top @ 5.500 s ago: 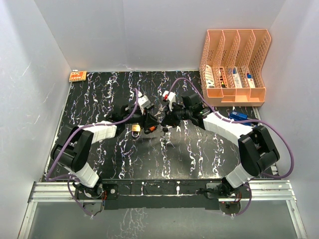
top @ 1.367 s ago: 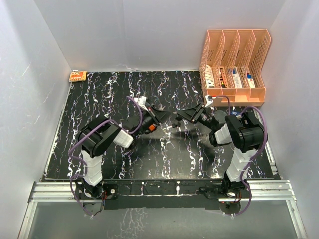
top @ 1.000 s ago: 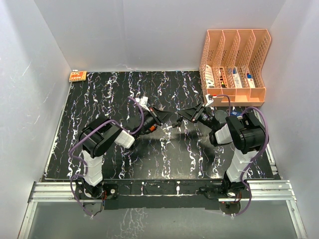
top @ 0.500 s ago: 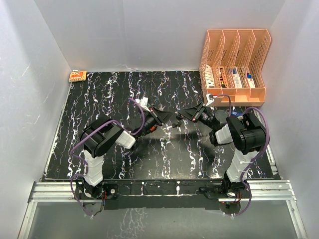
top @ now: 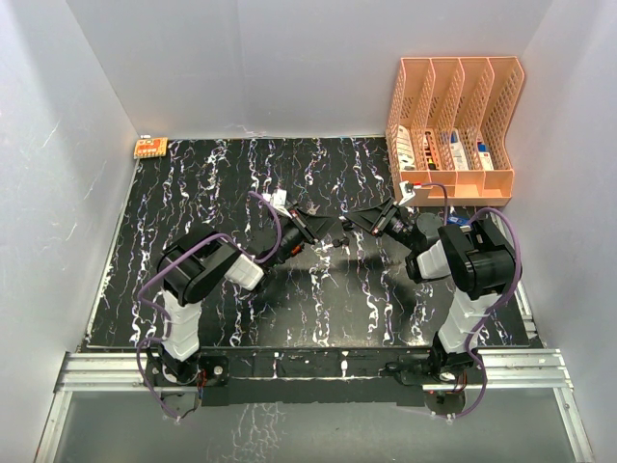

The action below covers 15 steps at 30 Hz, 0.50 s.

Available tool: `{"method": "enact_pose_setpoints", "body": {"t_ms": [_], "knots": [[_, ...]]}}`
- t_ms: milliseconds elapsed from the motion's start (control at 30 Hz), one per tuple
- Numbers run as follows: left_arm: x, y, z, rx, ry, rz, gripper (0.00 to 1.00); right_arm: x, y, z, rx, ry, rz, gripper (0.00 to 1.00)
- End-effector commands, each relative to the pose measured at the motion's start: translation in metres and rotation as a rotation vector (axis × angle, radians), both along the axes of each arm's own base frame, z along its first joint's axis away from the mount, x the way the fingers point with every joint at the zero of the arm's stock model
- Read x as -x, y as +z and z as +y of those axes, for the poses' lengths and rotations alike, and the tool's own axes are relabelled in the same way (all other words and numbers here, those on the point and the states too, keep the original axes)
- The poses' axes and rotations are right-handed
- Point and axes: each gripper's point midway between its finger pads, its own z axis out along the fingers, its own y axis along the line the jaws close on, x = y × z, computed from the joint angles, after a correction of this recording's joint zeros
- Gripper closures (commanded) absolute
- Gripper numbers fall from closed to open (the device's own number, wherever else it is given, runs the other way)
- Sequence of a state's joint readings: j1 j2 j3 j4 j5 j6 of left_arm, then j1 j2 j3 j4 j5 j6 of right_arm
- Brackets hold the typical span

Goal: Unlock with the key

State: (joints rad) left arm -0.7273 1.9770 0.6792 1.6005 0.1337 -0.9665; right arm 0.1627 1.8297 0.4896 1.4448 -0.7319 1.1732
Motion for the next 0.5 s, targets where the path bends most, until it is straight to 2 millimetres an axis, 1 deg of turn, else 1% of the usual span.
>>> {"method": "enact_pose_setpoints", "body": {"t_ms": [0, 167, 467], "knots": [[0.0242, 0.0438, -0.0133, 0.122, -0.082, -0.148, 1.0, 0.0146, 0.0888, -0.0018, -0.079, -0.009, -0.438, 0.73], [0.0249, 0.0485, -0.0136, 0.126, -0.083, -0.161, 1.0, 0.0123, 0.0882, -0.0024, -0.084, -0.013, -0.431, 0.68], [0.0239, 0.0509, -0.0097, 0.127, -0.061, -0.164, 1.0, 0.0117, 0.0878, -0.0046, -0.085, -0.015, -0.425, 0.71]]}}
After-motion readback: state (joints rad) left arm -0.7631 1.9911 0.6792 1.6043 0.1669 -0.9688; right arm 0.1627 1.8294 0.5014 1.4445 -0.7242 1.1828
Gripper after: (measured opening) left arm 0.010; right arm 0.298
